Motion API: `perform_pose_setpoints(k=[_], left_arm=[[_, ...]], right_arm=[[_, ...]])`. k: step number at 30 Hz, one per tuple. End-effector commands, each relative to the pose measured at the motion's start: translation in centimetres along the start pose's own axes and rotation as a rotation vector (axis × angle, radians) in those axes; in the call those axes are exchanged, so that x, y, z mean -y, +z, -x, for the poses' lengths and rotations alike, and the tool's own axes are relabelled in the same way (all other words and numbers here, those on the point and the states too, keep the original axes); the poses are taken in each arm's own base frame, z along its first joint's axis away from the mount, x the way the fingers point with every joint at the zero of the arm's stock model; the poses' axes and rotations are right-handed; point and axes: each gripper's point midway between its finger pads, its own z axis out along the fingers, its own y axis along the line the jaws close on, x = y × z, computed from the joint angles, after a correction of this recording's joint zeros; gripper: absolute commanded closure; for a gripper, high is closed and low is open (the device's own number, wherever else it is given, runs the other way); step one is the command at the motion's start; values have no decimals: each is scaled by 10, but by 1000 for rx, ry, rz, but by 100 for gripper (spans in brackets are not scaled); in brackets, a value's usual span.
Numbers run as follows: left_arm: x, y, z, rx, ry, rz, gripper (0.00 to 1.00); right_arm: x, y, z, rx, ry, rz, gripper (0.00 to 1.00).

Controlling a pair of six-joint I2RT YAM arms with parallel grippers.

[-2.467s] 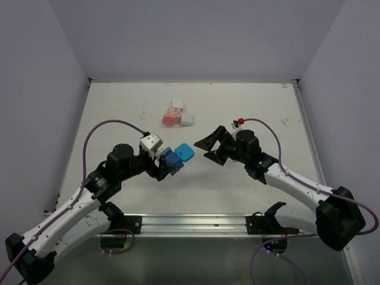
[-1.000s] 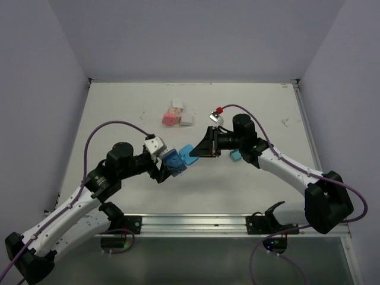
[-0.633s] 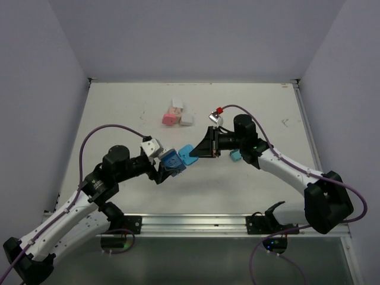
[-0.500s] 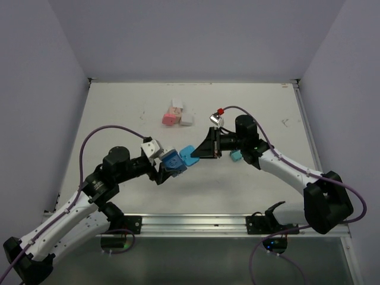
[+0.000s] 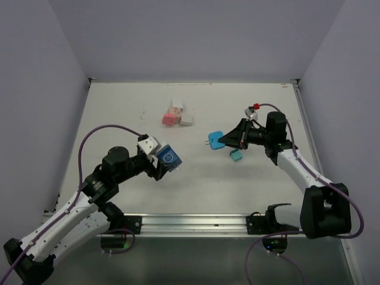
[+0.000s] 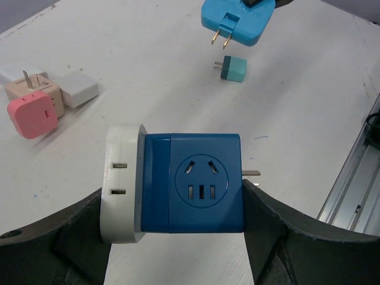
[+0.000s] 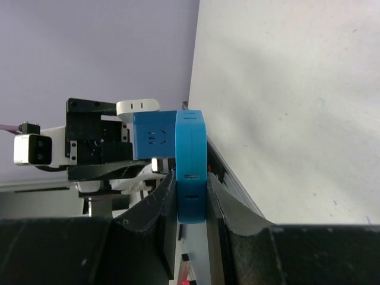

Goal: Pull the plug off the socket

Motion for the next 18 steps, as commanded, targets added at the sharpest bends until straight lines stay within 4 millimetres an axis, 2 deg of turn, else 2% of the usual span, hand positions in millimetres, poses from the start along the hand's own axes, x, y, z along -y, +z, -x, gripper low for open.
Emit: perform_pose_setpoints(k=[1, 4, 5, 10, 12, 14, 18], left_arm=[[-9, 0, 16, 50, 12, 45, 52], [-12, 1, 15, 47, -3, 68, 51], [-17, 0, 15, 45, -8, 96, 51], [-35, -2, 14, 41, -54, 207, 50], [-37, -1, 11, 28, -66, 221, 50], [-37, -1, 11, 28, -80, 223, 50], [-45, -1, 7, 12, -92, 271, 49]], right_arm=[[4, -25, 10, 46, -36, -23, 100], [36, -38, 28, 148, -14, -159, 100], [52, -48, 44, 241, 0, -232, 100], [107, -70, 73, 415, 5, -444, 100], [127, -74, 80, 452, 24, -502, 100], [133, -74, 91, 490, -5, -498, 100], [162, -71, 100, 500, 26, -543, 100]])
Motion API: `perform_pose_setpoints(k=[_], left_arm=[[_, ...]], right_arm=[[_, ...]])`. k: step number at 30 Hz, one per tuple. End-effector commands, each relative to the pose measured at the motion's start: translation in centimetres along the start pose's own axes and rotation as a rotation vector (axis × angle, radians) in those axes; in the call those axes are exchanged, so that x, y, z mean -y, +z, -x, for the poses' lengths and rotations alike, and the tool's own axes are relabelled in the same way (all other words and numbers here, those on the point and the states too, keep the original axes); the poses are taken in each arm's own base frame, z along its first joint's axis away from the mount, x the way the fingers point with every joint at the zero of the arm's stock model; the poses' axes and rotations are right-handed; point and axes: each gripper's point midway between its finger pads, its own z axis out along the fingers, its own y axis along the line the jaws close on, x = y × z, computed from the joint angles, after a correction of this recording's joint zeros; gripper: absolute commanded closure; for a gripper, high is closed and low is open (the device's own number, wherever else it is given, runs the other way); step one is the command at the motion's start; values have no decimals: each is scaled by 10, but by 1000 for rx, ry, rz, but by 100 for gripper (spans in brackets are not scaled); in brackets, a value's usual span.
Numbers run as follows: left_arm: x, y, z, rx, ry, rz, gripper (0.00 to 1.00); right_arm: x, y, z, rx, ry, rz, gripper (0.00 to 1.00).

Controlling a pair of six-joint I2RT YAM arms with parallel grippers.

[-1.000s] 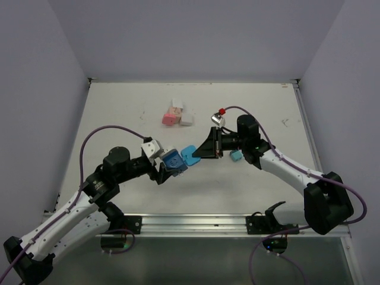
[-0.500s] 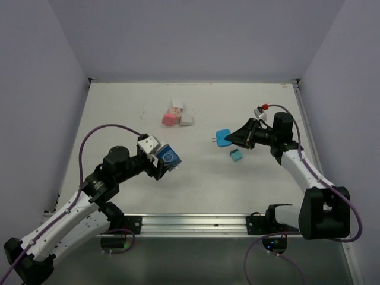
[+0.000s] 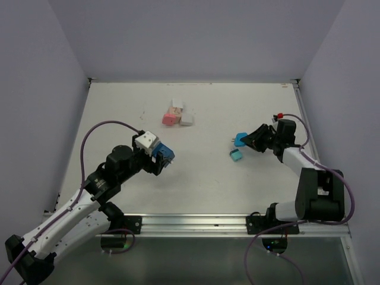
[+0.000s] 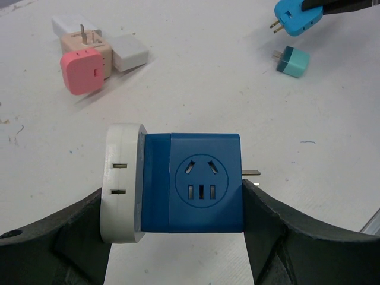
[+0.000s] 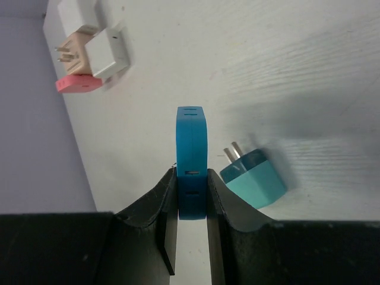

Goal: Pull the plug off the socket

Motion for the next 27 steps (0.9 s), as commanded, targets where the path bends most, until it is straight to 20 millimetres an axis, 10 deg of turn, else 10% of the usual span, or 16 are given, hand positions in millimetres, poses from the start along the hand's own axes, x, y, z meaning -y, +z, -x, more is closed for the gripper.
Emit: perform_pose_setpoints(k=[1, 10, 19, 27], left_arm=[[-11, -1, 25, 78, -29, 66, 49], [-16, -1, 23, 71, -33, 95, 49], [-14, 0, 22, 66, -35, 88, 49], [-11, 6, 19, 35, -56, 73, 48]], right_arm=[[16, 16, 22, 83, -42, -35, 100], [54, 44, 8, 12, 3, -90, 96], [62, 20, 10, 35, -107, -209, 27], [-8, -24, 3, 128, -402, -100, 10]])
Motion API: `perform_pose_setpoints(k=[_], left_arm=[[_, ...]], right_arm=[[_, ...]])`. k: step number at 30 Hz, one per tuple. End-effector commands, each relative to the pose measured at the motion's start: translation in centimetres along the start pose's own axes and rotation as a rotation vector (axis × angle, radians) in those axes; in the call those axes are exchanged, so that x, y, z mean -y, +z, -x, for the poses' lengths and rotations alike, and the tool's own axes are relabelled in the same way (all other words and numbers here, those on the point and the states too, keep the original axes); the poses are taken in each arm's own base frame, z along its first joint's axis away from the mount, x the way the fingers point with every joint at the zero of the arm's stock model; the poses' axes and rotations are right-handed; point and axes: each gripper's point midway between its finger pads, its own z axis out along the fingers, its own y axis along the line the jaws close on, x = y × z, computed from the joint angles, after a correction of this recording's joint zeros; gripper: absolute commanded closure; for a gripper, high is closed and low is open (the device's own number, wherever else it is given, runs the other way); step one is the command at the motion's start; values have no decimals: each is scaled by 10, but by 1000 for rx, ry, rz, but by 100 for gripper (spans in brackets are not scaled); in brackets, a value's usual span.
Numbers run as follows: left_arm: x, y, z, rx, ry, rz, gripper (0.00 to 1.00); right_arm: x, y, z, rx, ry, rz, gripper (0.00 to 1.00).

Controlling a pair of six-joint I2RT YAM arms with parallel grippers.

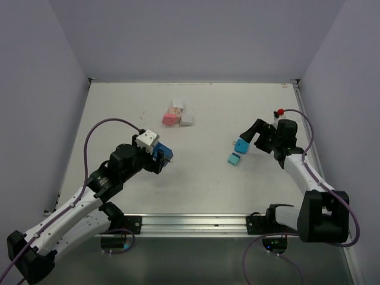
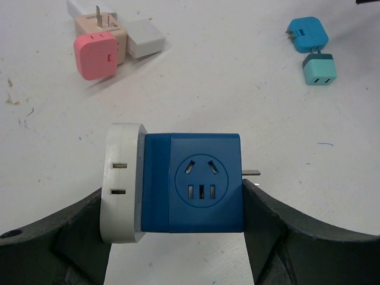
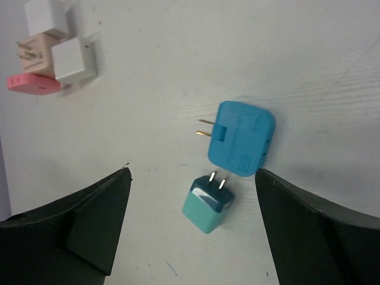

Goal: Pull the plug off the socket

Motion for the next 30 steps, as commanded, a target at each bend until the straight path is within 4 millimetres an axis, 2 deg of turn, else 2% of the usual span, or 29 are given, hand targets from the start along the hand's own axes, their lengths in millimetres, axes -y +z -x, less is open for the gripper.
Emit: perform_pose_setpoints(k=[1, 2, 3, 5, 6, 10, 13, 14, 16, 17, 18, 22, 23, 25, 26, 28, 29, 30], left_arm=[[3, 2, 26, 59, -40, -7, 48], [3, 5, 25, 44, -49, -4, 48], [5, 7, 26, 36, -66, -10, 48], [8, 12, 24, 17, -92, -13, 48], [9, 13, 26, 16, -112, -16, 47], [4, 21, 24, -32, -171, 37, 46], [2, 31, 16, -34, -222, 64, 47], [0, 35, 3, -60, -234, 79, 47], [-4, 42, -2, -52, -274, 112, 47], [-7, 46, -14, -76, -283, 133, 47], [-6, 48, -16, -74, -308, 142, 47], [-10, 59, -23, -53, -342, 180, 46], [-13, 62, -31, -67, -344, 200, 46], [-15, 65, -35, -59, -358, 234, 44], [-16, 67, -46, -86, -357, 249, 44], [-15, 73, -42, -47, -383, 252, 44], [-15, 76, -49, -62, -382, 262, 44], [-13, 78, -47, -48, -386, 264, 44]], right_arm=[[-29, -20, -3, 51, -204, 21, 10], [-40, -25, -5, 63, -240, 44, 8], [-63, -32, -13, 78, -309, 113, 7], [-85, -39, -22, 98, -369, 192, 4], [-102, -41, -38, 90, -422, 259, 3], [-130, -52, -63, 101, -522, 370, 1], [-133, -52, -77, 81, -541, 390, 1], [-133, -53, -80, 78, -544, 396, 1], [-133, -53, -88, 67, -547, 408, 1], [-133, -53, -90, 64, -549, 415, 1], [-132, -53, -95, 51, -555, 417, 1], [-133, -54, -105, 30, -575, 434, 1], [-133, -54, -107, 27, -579, 436, 1], [-132, -55, -111, 23, -587, 441, 1], [-132, -55, -112, 22, -587, 442, 1], [-131, -55, -115, 16, -593, 446, 1], [-131, -54, -117, 12, -597, 447, 1], [-131, -55, -118, 8, -598, 447, 1]])
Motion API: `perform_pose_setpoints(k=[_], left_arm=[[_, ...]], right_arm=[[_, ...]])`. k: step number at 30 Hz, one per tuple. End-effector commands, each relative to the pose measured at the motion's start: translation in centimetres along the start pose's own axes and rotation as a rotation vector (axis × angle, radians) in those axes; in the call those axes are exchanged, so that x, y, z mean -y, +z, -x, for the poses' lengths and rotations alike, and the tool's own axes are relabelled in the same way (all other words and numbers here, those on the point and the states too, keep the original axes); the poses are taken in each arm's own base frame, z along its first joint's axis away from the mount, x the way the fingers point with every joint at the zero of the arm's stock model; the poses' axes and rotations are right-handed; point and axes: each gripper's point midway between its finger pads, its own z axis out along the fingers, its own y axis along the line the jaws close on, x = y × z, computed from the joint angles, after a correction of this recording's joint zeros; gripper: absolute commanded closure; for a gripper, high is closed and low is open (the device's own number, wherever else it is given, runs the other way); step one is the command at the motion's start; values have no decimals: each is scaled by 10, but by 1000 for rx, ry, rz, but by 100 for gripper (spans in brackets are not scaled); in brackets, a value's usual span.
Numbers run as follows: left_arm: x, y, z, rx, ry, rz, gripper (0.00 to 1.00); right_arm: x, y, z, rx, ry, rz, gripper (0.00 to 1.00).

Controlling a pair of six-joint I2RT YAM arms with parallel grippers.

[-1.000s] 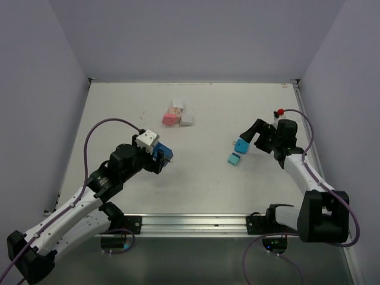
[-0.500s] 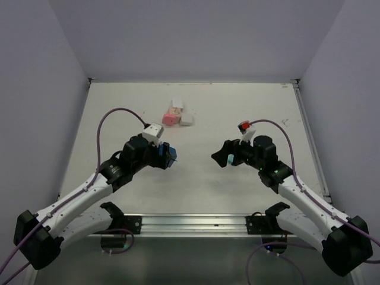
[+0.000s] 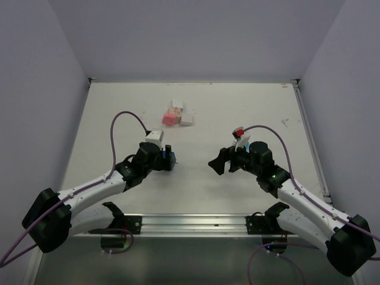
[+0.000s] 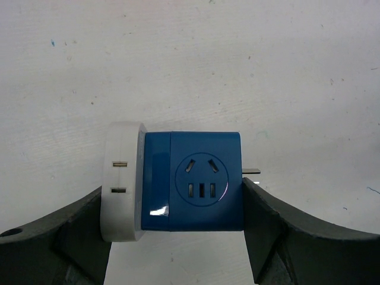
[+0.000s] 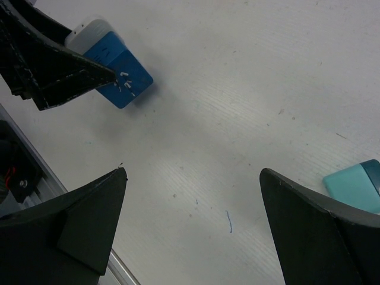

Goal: Pull the plug off the socket

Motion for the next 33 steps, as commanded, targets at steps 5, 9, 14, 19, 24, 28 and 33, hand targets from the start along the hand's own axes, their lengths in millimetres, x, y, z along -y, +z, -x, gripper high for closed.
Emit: perform_pose_setpoints(k=[5, 9, 14, 19, 24, 28, 33], left_arm=[[17, 15, 18, 141, -87, 18, 41], [24, 20, 1, 123, -98, 26, 37], [39, 25, -19, 88, -85, 31, 33], [46, 26, -26, 79, -76, 46, 21], [52, 22, -22, 82, -72, 38, 12], [61, 17, -15, 87, -78, 3, 0], [71, 6, 5, 90, -68, -18, 0]], right_arm=[[-3, 0, 9, 45, -45, 9, 1], [-5, 0, 9, 42, -55, 18, 1], [-2, 0, 4, 33, -56, 16, 1], [0, -1, 0, 28, -68, 12, 1], [0, -4, 1, 28, -89, 8, 1], [-4, -6, 3, 23, -108, 26, 1], [-8, -10, 9, 9, -125, 31, 1]])
